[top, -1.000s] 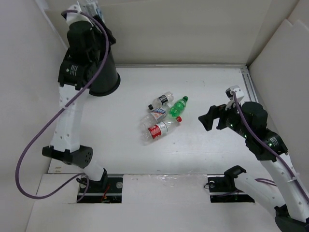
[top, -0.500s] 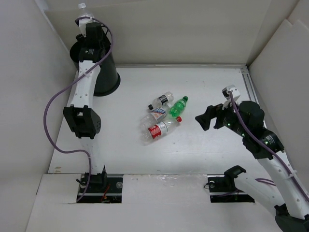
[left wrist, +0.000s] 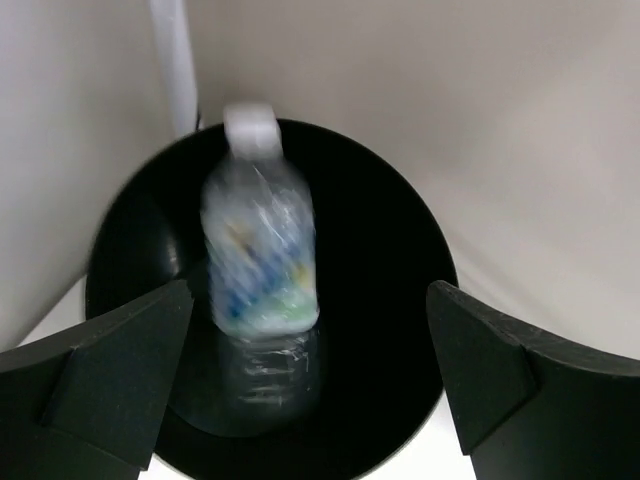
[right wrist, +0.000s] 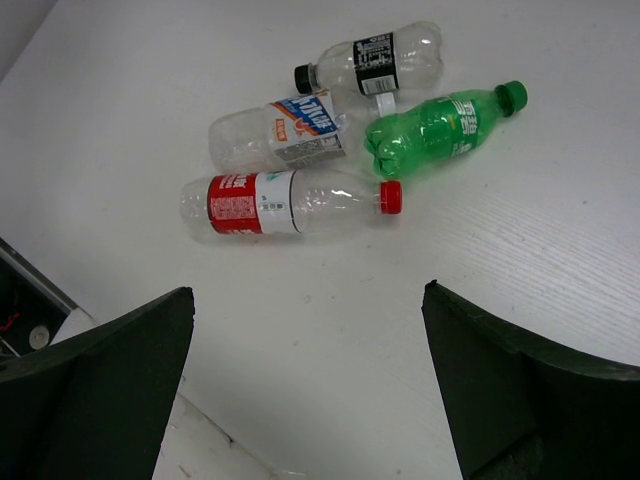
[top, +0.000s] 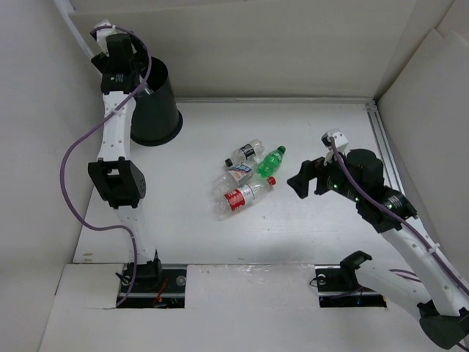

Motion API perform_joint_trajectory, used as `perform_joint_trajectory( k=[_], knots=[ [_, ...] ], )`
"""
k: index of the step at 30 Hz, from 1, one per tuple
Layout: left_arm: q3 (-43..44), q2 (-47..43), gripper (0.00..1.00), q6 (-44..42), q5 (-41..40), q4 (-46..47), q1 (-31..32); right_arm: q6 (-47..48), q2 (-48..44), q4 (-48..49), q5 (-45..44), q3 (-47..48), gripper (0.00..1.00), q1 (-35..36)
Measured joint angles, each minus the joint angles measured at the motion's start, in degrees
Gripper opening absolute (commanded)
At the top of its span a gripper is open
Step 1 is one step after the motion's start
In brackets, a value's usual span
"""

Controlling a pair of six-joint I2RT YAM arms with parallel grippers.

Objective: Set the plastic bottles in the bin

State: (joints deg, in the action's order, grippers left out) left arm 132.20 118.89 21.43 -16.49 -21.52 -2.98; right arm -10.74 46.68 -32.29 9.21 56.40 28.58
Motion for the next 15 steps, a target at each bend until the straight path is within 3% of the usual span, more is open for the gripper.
perform_joint_trajectory(
  k=[9, 15],
  knots=[
    [2.2, 1.0, 1.0, 0.5, 3.0, -2.0, 0.2, -0.4, 9.0, 4.1, -4.4, 0.5, 1.0, 1.9],
    [-5.1, -9.3, 1.0, 0.1, 5.5, -3.8, 2.1, -3.1, 30.9, 7.5, -10.9, 7.4, 1.0, 1.9]
  ],
)
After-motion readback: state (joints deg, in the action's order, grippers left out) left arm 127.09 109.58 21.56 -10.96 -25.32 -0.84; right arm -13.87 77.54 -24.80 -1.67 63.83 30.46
